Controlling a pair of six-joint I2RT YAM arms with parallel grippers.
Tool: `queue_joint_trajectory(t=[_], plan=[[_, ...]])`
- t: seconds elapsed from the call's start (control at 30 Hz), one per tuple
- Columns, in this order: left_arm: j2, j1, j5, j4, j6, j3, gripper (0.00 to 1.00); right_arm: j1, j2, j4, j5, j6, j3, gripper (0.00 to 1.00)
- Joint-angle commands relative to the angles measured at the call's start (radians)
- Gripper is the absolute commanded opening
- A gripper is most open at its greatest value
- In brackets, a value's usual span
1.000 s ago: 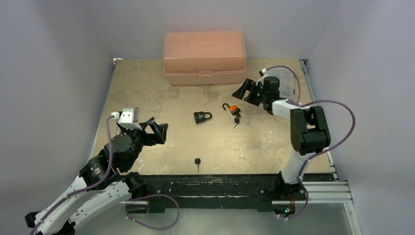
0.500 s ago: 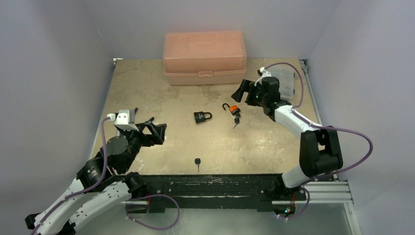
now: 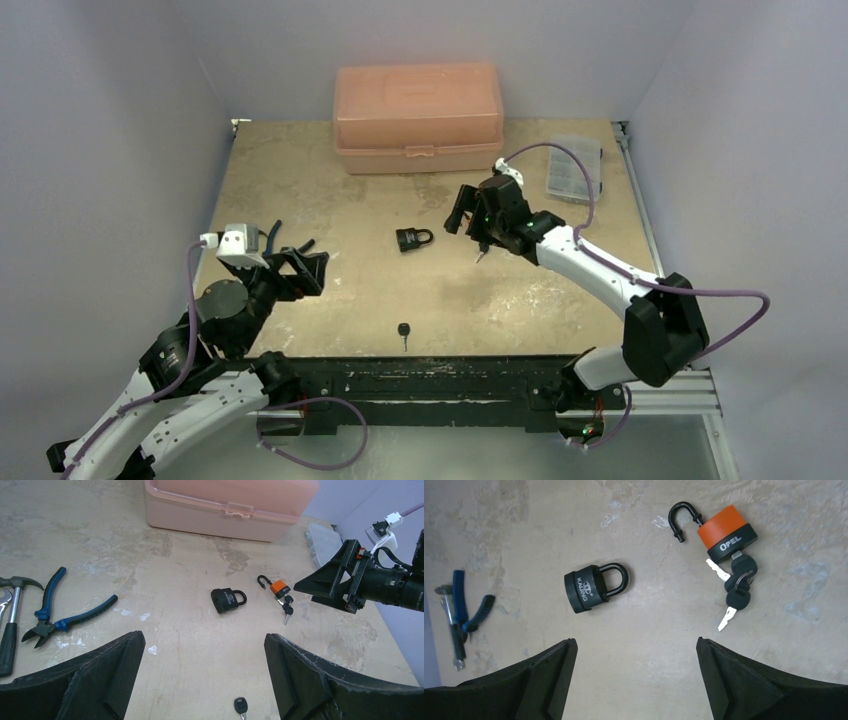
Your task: Unlock with the key
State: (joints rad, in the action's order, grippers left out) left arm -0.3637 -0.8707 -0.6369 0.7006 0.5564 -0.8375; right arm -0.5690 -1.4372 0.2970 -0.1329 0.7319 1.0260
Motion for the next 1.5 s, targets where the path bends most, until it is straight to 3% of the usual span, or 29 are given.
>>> queue_joint_trajectory(t=[0.0, 0.17, 0.43, 0.63, 0.73, 0.9, 1.13, 1.47], plan=[[-0.008, 0.004, -0.023, 0.006, -0.010, 0.006, 0.98, -0.089, -0.019, 0.100, -0.159, 0.287, 0.081, 0.99], [-0.019, 0.004, -0.004, -0.001, -0.021, 0.010, 0.98, -0.193, -0.106, 0.177, -0.217, 0.398, 0.177, 0.99], [-0.024, 0.003, -0.004, 0.000, -0.021, 0.014, 0.97, -0.394, -0.212, 0.087, -0.129, 0.070, 0.253, 0.95], [-0.015, 0.004, -0.006, -0.003, -0.021, 0.016, 0.97, -0.470, -0.201, 0.141, -0.122, 0.039, 0.189, 0.92], [-0.009, 0.004, -0.004, -0.005, -0.023, 0.018, 0.97, -0.465, -0.202, 0.184, -0.174, 0.094, 0.210, 0.96], [-0.004, 0.005, -0.015, -0.001, -0.020, 0.018, 0.97, -0.412, -0.306, 0.300, -0.226, 0.197, 0.412, 0.99], [0.014, 0.006, -0.024, 0.002, -0.017, 0.021, 0.97, -0.230, -0.541, 0.522, -0.148, 0.500, 0.659, 0.99], [0.001, 0.005, -0.019, -0.001, -0.020, 0.021, 0.97, -0.177, -0.801, 0.728, -0.182, 0.649, 0.970, 0.99]])
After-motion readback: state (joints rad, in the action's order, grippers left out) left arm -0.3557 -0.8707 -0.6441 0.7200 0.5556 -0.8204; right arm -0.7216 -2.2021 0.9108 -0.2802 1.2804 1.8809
